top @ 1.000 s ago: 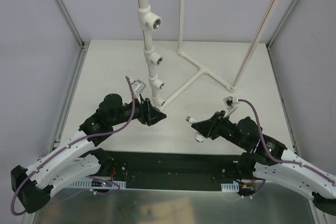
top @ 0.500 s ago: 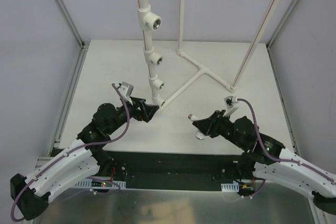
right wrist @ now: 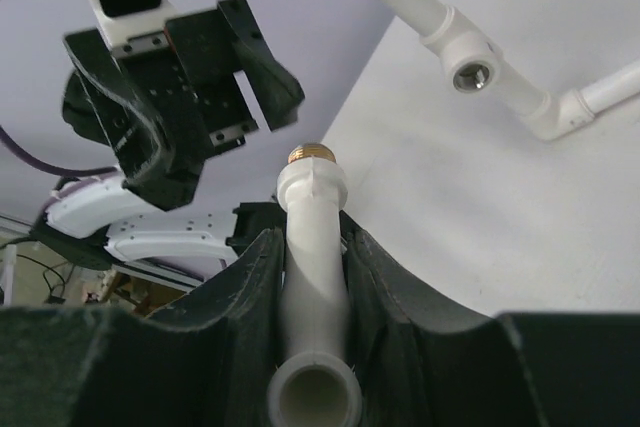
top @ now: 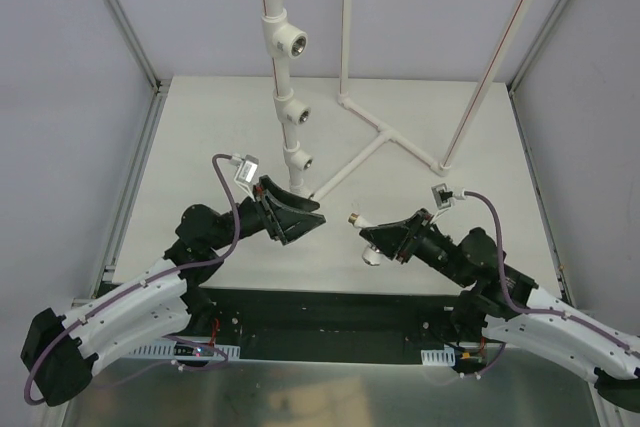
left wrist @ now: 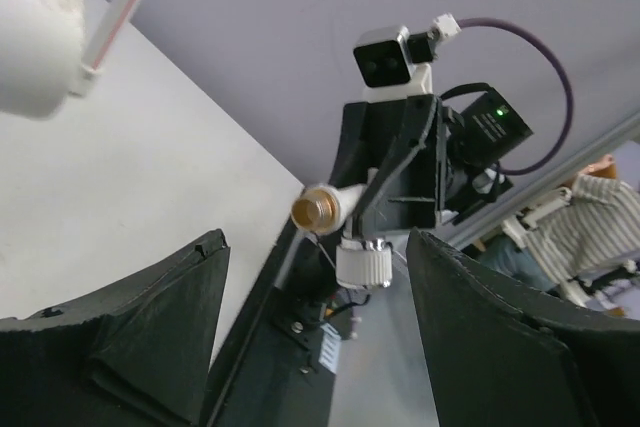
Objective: Install the water faucets
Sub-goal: Adjust the water faucet.
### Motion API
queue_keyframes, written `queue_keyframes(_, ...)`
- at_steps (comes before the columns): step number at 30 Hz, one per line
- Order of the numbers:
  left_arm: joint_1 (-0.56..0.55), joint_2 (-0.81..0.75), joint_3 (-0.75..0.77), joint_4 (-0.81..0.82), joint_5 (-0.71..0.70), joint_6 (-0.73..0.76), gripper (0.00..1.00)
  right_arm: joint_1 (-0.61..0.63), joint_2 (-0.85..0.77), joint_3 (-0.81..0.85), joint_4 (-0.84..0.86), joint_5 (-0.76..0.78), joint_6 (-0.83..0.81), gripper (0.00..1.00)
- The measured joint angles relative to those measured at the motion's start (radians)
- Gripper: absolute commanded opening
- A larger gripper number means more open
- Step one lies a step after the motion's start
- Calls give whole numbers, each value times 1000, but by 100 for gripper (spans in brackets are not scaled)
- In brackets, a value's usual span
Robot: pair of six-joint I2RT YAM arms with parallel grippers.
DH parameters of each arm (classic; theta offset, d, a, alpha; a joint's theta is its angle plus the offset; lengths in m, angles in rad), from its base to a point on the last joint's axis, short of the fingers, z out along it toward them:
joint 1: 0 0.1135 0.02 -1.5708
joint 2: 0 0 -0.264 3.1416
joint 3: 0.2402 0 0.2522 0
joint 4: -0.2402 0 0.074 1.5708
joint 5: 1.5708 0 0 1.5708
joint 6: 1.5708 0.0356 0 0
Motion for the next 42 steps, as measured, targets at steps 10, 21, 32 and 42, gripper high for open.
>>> queue_keyframes(10, -180, 124, -43, 188, -56, -121, 42, 0, 5, -45, 178, 88, 70, 0)
queue_keyframes(21, -185, 194, -1, 225, -64, -115, 16, 0, 116, -32, 193, -102, 76, 0)
queue_keyframes(32, -185, 212, 23, 225, -64, -97, 10, 3, 92, -27, 187, -189, 84, 0)
queue_keyframes(42, -185, 195, 23, 207, -56, -95, 0, 3, -76, -24, 72, 166, 98, 0)
